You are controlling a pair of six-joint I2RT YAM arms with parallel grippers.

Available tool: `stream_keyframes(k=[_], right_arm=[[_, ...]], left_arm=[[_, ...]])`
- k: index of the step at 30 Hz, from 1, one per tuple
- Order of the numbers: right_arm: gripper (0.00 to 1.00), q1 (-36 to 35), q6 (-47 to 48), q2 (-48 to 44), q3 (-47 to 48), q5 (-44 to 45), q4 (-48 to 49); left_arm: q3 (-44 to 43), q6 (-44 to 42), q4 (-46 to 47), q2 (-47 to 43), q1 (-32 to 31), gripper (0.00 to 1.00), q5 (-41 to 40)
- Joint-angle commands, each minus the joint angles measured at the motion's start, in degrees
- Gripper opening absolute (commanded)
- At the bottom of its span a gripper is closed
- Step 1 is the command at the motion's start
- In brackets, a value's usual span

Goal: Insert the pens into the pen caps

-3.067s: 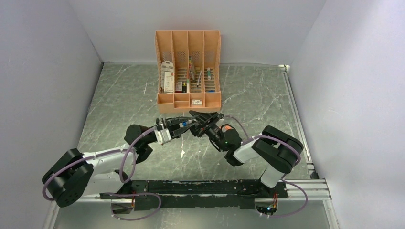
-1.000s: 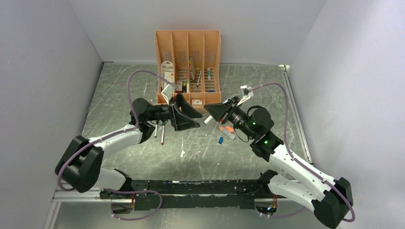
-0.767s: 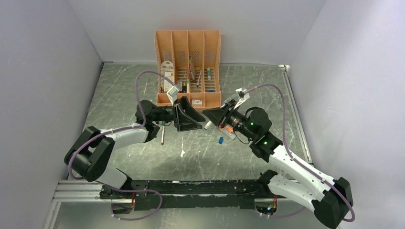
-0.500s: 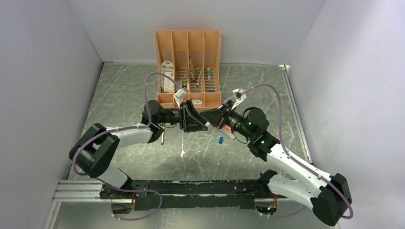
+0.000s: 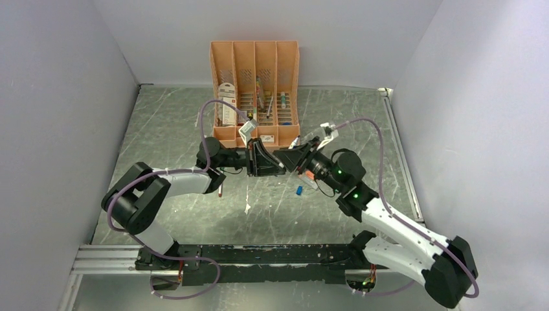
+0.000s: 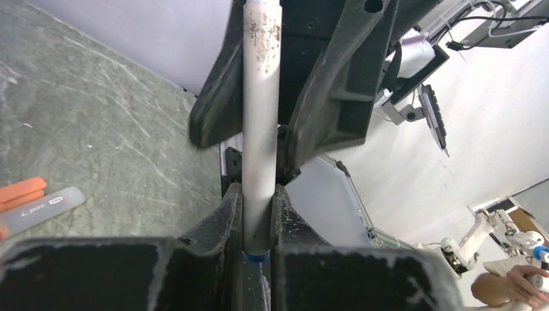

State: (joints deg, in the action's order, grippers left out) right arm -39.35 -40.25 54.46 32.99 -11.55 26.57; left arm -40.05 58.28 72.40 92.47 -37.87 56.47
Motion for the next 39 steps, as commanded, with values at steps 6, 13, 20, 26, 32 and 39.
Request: stream_keyframes(k=[6, 13, 20, 26, 32, 39], right_arm=[[0.1, -0.2, 1.6, -7.6, -3.7, 9.2, 0.1], [0.0, -0.3, 0.4, -4.4, -4.2, 5.4, 3.4], [0.0, -0.4, -0.1, -3.8, -4.0, 2.8, 3.9], [0.0, -1.8, -0.9, -3.6, -5.4, 2.7, 4.6], [0.0, -2.7, -0.8, -4.0, -6.0, 2.1, 3.6], [0.43, -2.7, -0.4, -8.2, -6.8, 7.7, 3.1]], left_arm=[[1.2, -2.2, -1.7, -1.0, 1.4, 0.07, -2.8], [0.0, -3.9, -3.5, -1.7, 0.4, 0.07, -1.5], [0.5, -4.9, -3.8, -3.5, 0.2, 0.52, -3.2], [-2.2, -2.2, -0.8, -0.9, 0.4, 0.53, -2.2], [-4.9, -0.7, 0.4, 1.1, 0.3, 0.4, -1.6], [-2.1, -2.1, 1.4, 0.6, 1.1, 0.07, -1.8]])
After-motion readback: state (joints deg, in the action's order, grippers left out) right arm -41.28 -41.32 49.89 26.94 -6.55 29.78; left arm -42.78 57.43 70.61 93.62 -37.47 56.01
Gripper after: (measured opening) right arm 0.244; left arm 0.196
